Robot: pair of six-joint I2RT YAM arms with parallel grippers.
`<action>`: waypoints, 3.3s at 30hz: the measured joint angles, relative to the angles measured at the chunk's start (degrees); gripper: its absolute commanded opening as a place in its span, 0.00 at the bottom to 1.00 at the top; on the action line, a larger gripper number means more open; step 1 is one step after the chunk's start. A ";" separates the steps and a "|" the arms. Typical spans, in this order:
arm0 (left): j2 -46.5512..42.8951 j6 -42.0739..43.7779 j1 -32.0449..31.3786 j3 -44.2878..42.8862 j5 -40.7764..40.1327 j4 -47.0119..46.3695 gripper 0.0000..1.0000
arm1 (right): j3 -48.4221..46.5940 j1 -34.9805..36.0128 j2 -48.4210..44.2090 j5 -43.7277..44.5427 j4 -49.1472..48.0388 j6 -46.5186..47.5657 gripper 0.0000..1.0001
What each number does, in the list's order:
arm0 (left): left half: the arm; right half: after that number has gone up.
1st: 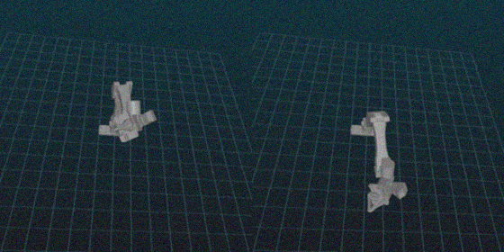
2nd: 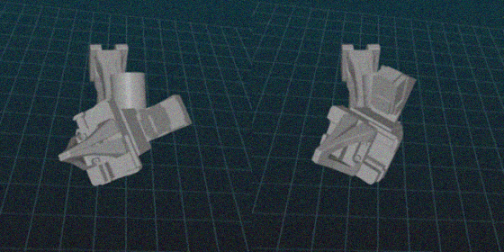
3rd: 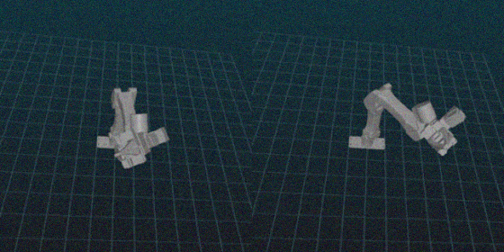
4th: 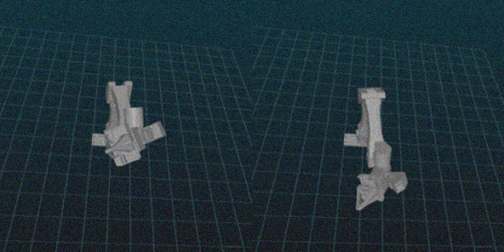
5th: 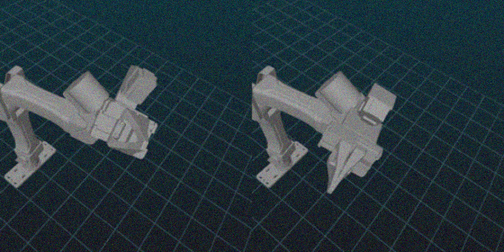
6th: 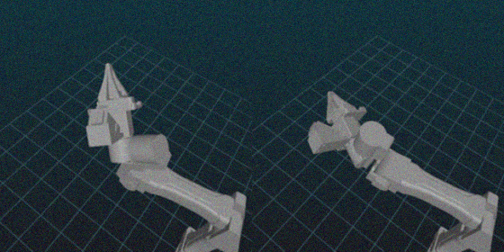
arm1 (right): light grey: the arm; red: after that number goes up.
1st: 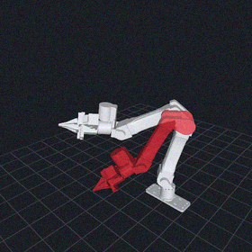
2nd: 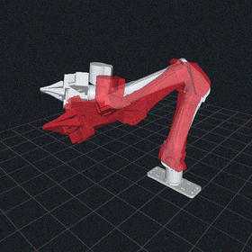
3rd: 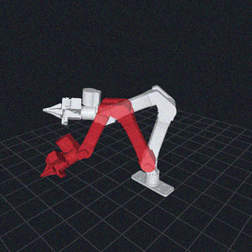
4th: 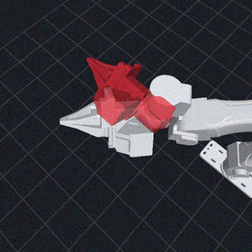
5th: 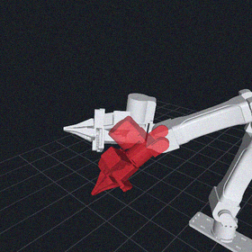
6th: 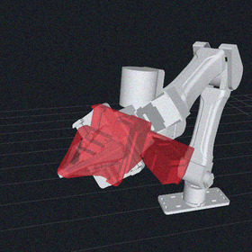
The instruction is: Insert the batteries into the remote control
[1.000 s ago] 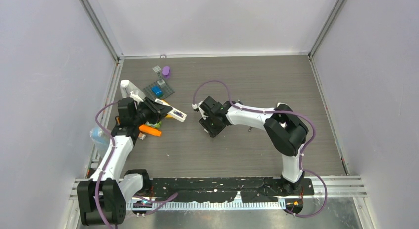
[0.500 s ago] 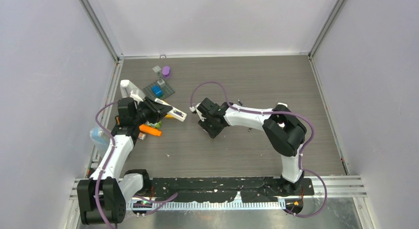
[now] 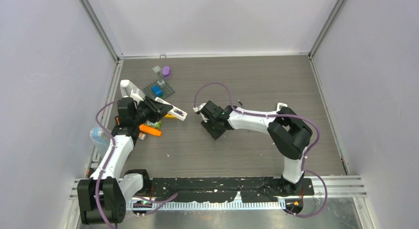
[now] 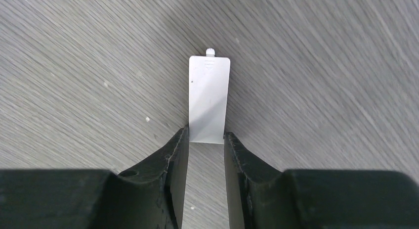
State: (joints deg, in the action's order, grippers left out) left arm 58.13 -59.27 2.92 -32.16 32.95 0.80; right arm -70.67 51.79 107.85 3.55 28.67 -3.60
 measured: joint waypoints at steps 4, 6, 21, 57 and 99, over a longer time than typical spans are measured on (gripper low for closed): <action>-0.02 0.11 0.04 1.16 1.42 -2.58 0.00 | 4.26 -1.40 -4.26 -0.13 -0.98 -1.36 0.26; -0.02 0.17 0.07 1.77 2.27 -3.69 0.00 | 5.73 -2.03 -7.34 -0.28 -1.33 -1.75 0.26; 2.36 2.10 -9.42 2.47 6.97 -15.43 0.00 | 10.58 -2.73 -29.31 -5.29 -8.48 -2.54 0.27; 33.11 -11.69 -30.71 3.54 -12.68 -27.89 0.65 | 11.23 -5.40 -38.51 3.41 1.18 -12.85 0.27; 43.10 -12.87 -31.69 -28.79 -25.05 17.25 0.37 | 14.25 -5.40 -40.59 4.44 1.70 -15.08 0.26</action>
State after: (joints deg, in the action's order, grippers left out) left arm 101.23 -72.14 -28.77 -60.95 7.90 18.04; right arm -56.42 46.39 67.26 7.99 30.37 -18.68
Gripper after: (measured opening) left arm 0.409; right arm 0.341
